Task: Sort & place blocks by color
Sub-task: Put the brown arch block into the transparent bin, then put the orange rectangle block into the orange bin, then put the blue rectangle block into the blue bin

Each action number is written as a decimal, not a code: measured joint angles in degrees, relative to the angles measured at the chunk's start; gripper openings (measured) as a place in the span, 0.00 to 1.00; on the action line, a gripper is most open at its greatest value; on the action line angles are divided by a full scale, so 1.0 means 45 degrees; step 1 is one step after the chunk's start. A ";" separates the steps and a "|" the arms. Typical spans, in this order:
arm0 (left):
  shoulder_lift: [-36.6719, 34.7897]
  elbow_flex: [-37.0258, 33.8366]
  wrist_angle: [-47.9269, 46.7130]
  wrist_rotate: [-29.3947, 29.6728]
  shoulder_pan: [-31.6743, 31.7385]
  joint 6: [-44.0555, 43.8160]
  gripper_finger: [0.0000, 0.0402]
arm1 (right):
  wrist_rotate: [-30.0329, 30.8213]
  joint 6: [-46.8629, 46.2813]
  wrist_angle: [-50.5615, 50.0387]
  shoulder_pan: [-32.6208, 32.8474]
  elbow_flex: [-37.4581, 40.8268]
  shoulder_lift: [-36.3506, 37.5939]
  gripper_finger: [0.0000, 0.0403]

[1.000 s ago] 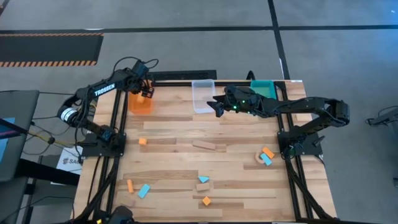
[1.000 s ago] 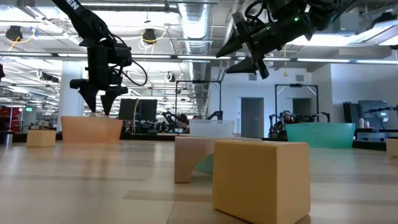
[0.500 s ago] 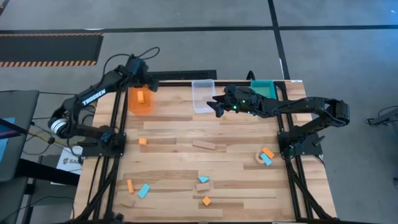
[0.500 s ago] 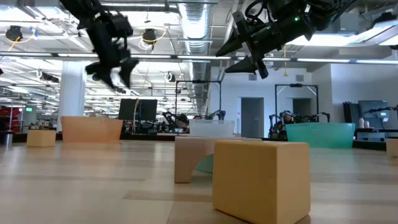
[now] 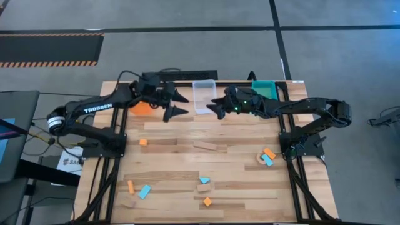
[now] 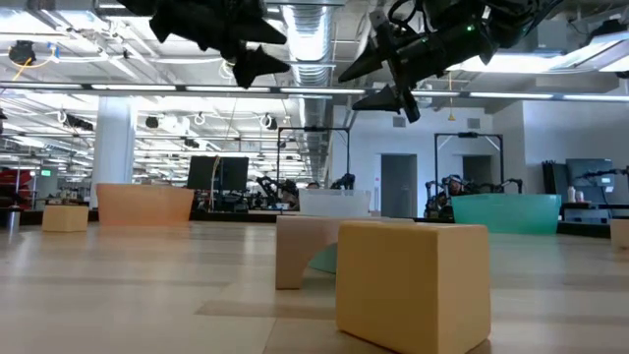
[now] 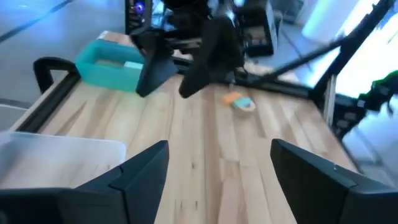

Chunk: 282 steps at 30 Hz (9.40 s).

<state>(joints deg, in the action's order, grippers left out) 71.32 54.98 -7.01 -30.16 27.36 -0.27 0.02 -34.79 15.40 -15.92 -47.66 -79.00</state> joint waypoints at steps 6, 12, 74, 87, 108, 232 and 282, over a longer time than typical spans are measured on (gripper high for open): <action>-0.0058 0.0000 -0.1145 0.0495 -0.0407 0.0037 0.60 | -0.4208 -0.1529 -0.3240 0.0740 -0.0043 0.0458 0.74; -0.0002 -0.0005 -0.2259 0.1416 -0.0371 0.0664 0.58 | -0.5065 -0.3432 -1.0212 0.2601 -0.0010 0.0899 0.74; -0.1562 -0.0005 -0.4669 -0.0113 0.0884 -0.0142 0.58 | -0.2959 -0.1955 -0.0944 -0.0767 0.0447 0.1384 0.10; -0.2872 0.0005 -0.4740 0.2259 0.1049 -0.1442 0.58 | -0.4500 -0.0269 0.0786 -0.3780 -0.2175 -0.4811 0.10; -0.4464 -0.5294 -0.1937 0.3141 0.0000 -0.4322 0.58 | -0.2392 0.3360 -0.6040 -0.4049 -0.7504 -0.7485 0.21; -0.6125 -0.5568 -0.3560 0.9668 0.0071 -1.3827 0.07 | -0.3013 0.5382 -1.4173 0.0331 -0.7679 -0.2701 0.72; -0.2945 -0.2671 -0.9821 0.3749 -0.0856 -0.4101 0.60 | -0.2222 0.4129 -1.3969 0.1350 -0.7679 -0.2701 0.72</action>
<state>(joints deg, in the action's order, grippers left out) 58.06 42.96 -51.20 -13.29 23.51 -18.73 -9.98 -16.21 -47.46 -9.85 -82.21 -91.15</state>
